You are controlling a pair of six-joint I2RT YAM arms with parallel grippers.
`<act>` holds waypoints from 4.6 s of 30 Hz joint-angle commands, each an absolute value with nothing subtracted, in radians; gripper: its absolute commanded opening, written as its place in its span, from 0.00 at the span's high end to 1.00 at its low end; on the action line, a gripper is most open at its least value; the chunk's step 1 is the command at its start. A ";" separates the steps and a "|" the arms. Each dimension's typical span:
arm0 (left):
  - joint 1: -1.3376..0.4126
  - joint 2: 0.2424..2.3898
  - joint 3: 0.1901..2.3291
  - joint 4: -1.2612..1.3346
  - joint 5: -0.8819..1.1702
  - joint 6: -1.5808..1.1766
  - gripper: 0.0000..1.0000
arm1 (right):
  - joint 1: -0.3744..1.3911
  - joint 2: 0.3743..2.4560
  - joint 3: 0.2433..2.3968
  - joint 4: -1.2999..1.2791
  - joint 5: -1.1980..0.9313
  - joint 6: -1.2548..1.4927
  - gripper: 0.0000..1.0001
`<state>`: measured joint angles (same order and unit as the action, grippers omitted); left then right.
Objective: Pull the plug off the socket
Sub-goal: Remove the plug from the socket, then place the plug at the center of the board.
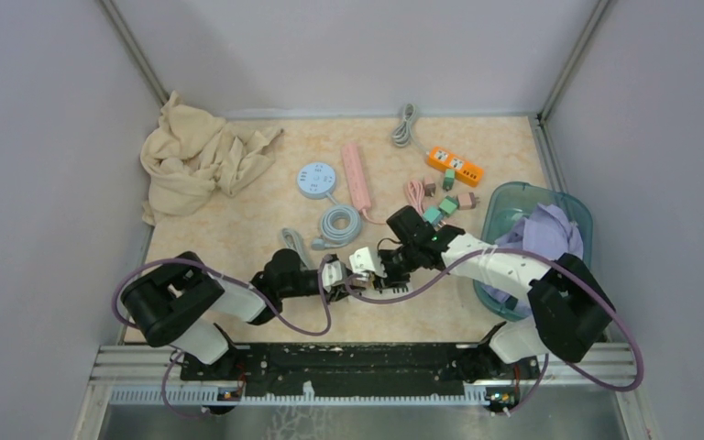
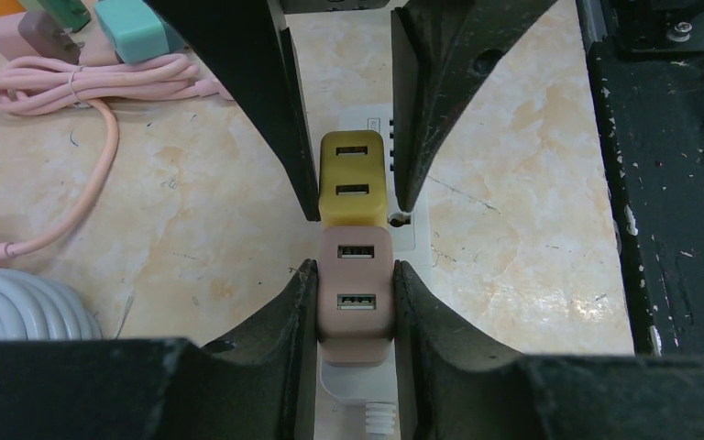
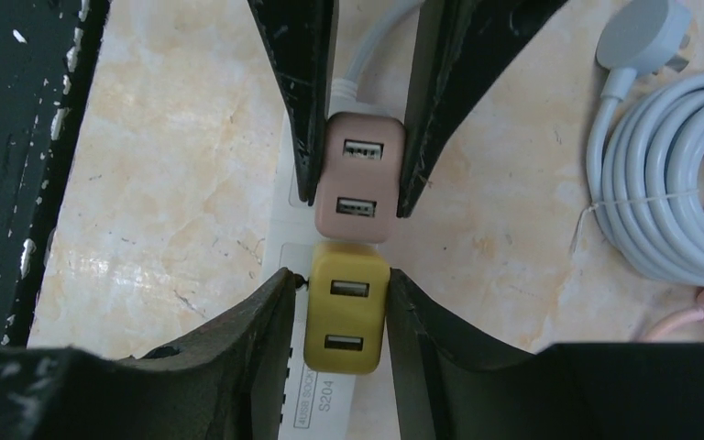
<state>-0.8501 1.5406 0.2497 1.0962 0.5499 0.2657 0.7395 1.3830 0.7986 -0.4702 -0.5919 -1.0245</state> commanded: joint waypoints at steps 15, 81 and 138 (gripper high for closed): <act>-0.837 1.573 0.219 1.071 0.573 0.259 1.00 | 0.710 1.384 0.844 -0.465 -0.631 -1.008 0.85; -0.824 1.650 0.319 0.950 0.631 0.276 1.00 | 0.571 1.249 0.850 -0.442 -0.828 -0.910 1.00; -0.824 1.677 0.330 0.950 0.661 0.286 1.00 | 0.253 1.154 0.728 0.163 -0.442 -0.138 1.00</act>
<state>-0.8265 1.6341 0.3458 1.0706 0.6479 0.2668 0.2649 1.1732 0.7265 0.0906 -0.4706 -0.1616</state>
